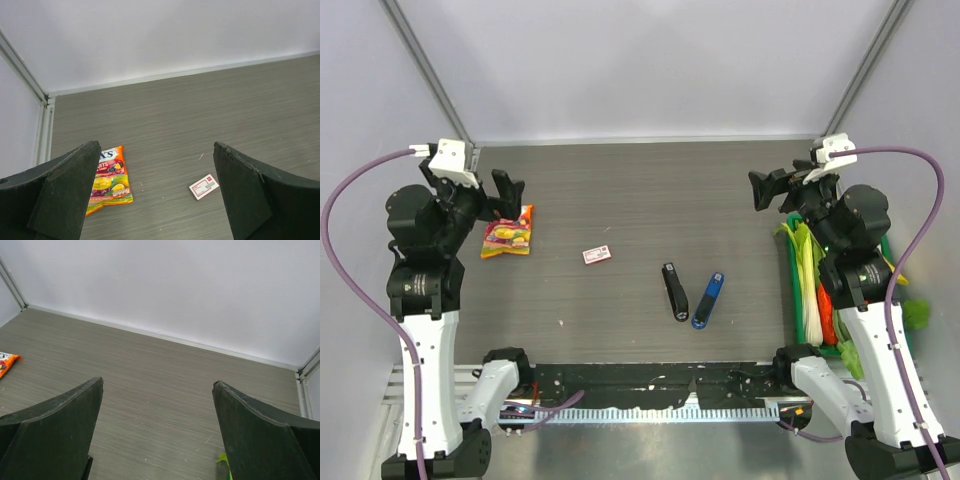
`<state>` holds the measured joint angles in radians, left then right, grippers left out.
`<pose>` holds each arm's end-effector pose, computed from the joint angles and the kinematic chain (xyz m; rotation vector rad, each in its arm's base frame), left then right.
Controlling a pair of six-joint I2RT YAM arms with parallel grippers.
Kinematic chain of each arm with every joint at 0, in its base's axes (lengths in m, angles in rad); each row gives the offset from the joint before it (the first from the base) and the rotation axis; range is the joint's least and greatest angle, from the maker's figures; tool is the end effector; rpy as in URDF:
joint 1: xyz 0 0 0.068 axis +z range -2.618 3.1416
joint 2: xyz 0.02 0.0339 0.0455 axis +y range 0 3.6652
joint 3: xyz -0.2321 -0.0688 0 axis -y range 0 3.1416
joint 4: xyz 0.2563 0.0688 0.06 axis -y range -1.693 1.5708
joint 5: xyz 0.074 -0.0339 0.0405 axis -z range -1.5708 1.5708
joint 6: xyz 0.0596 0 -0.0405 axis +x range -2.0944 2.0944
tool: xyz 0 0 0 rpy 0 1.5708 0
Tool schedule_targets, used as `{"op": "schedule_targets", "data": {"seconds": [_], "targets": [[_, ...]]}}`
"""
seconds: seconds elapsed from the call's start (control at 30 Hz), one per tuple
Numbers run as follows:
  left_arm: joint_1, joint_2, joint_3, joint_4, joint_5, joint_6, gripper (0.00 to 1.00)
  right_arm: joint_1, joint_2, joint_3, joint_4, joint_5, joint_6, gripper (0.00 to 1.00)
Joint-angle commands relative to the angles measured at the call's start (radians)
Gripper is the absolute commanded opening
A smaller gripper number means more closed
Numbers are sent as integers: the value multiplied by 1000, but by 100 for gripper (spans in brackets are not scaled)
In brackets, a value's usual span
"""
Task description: Load the staples into the stapler
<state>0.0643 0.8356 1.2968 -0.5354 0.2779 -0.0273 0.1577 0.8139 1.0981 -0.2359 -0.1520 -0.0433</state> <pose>0.1987 -0.0036 0.4437 0.1370 1.6402 -0.2002 0.2184 0.0439 0.4181 -0.2737 1.5019 0.2070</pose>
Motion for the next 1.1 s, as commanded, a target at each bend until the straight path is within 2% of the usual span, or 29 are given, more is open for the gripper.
{"op": "schedule_targets", "data": {"seconds": [0.0, 0.07, 0.2, 0.33, 0.5, 0.6, 0.87, 1.07], "targets": [[6, 2, -5, 23, 52, 4, 100, 3, -9, -3, 69, -1, 65, 96], [6, 5, -10, 17, 63, 20, 100, 3, -7, -4, 70, -14, 50, 96], [6, 8, -17, 2, 75, 53, 100, 3, 1, -23, 61, -52, -87, 96], [5, 11, -39, -29, 90, 98, 100, 3, 14, -3, -8, -107, -144, 96], [5, 20, -74, -90, 90, 159, 100, 2, 16, 2, -109, -305, -201, 96], [6, 22, -119, -109, 98, 191, 100, 3, 2, -36, -134, -359, -227, 96], [5, 48, -283, -112, 69, 311, 100, 19, 30, -130, -141, -353, -271, 96], [5, 88, -376, -68, 20, 313, 100, 86, 88, -161, -128, -305, -280, 96]]}}
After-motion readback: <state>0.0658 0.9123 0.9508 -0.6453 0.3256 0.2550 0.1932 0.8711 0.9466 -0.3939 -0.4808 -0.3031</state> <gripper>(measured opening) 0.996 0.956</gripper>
